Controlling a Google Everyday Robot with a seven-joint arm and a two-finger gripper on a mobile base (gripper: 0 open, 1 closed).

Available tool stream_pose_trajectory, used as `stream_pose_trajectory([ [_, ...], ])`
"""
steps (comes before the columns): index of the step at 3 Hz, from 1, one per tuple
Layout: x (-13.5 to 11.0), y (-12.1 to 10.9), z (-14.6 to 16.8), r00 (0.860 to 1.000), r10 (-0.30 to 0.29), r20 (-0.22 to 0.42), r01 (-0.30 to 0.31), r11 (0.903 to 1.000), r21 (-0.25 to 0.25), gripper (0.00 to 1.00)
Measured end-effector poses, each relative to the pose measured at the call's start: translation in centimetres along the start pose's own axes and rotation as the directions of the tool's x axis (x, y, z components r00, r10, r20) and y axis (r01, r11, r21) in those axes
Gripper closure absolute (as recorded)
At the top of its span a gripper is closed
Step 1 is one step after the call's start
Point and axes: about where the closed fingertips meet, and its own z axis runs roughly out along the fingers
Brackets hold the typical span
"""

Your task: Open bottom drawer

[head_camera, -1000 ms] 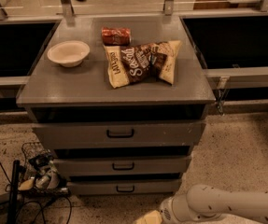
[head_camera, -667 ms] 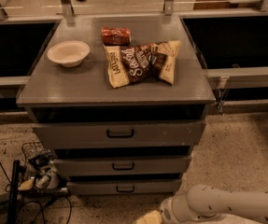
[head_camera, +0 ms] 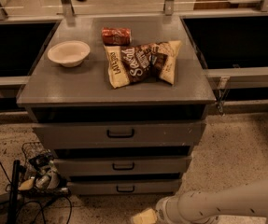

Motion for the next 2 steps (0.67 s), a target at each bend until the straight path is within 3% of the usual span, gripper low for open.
stream_pose_trajectory([
  [1, -2.01, -1.16, 0.81, 0.997, -0.021, 0.081, 0.013, 0.9960, 0.088, 0.00],
  [2, -2.26, -1.10, 1.02, 0.996, -0.022, 0.086, 0.014, 0.9964, 0.083, 0.00],
])
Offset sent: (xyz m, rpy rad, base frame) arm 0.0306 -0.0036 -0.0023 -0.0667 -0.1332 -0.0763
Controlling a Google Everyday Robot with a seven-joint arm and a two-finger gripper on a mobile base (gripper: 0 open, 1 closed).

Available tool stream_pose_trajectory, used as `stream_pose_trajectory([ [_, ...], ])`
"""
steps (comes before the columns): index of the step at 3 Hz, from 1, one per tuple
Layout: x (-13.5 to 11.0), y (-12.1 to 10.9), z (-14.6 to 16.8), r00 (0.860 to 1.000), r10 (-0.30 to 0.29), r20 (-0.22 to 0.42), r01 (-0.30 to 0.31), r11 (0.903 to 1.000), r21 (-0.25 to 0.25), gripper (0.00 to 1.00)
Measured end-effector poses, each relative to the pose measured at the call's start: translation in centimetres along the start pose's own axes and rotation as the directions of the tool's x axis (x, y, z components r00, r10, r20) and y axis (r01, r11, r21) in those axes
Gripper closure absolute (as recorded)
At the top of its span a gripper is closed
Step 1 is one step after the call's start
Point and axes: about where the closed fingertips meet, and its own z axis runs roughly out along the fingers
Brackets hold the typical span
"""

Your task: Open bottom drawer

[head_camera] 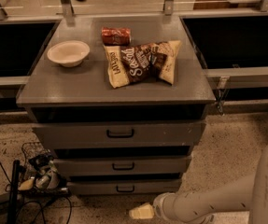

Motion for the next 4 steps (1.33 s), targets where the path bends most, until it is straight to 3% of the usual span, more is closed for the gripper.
stream_pose_trajectory([
  [1, -1.5, 0.9, 1.5, 0.999, -0.023, 0.042, 0.025, 0.9991, -0.034, 0.00],
  [2, -1.5, 0.9, 1.5, 0.999, -0.023, 0.042, 0.025, 0.9991, -0.034, 0.00],
  [3, -1.5, 1.2, 1.8, 0.998, -0.014, 0.067, 0.022, 0.9926, -0.120, 0.00],
  [4, -3.9, 2.7, 3.7, 0.978, -0.092, 0.189, 0.135, 0.9631, -0.233, 0.00],
])
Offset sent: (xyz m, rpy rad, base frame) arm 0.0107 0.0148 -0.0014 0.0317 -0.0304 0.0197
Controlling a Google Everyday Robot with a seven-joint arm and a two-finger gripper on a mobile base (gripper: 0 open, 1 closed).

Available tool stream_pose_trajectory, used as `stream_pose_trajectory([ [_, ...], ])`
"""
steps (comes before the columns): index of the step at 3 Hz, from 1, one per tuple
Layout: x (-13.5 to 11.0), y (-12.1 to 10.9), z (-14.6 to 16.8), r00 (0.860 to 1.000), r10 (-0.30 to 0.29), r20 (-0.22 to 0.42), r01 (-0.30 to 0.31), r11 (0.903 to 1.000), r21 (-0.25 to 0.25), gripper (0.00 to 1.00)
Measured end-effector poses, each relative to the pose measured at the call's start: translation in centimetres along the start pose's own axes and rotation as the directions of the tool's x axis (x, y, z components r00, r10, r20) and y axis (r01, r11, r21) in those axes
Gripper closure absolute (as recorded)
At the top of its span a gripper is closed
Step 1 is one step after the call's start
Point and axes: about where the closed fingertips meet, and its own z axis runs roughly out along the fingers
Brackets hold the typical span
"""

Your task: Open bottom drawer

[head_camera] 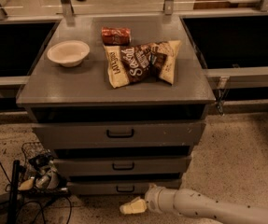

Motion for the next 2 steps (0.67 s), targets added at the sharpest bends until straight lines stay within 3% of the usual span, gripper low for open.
stream_pose_trajectory([
  [1, -1.55, -0.46, 0.25, 0.997, 0.014, 0.073, -0.011, 0.9992, -0.039, 0.00],
  [2, -1.43, -0.69, 0.44, 0.997, 0.017, 0.078, -0.015, 0.9993, -0.034, 0.00],
])
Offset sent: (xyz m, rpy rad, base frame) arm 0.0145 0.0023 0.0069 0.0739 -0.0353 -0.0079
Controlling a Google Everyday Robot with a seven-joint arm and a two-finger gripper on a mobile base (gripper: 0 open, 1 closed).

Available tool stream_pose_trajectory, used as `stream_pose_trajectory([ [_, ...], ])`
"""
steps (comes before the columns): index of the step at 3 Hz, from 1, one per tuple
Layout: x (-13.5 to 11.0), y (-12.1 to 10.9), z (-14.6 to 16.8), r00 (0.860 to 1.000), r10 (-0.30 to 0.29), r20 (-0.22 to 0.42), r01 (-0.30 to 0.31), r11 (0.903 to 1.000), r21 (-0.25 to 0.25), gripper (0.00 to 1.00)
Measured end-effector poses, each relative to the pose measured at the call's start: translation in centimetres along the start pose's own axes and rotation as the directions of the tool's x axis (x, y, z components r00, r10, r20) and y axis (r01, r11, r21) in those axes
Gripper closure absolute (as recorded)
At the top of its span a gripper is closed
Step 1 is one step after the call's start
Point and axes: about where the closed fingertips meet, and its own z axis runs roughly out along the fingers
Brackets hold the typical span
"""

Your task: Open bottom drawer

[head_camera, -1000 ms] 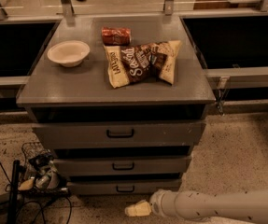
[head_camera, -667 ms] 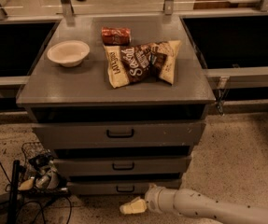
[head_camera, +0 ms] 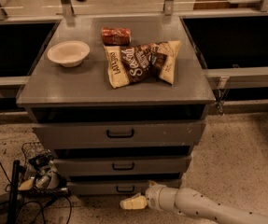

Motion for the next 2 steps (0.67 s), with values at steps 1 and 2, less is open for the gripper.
stream_pose_trajectory([
  [1, 1.59, -3.10, 2.41, 0.997, 0.038, 0.062, -0.042, 0.9979, 0.049, 0.00],
  [2, 1.59, -3.10, 2.41, 0.997, 0.038, 0.062, -0.042, 0.9979, 0.049, 0.00],
])
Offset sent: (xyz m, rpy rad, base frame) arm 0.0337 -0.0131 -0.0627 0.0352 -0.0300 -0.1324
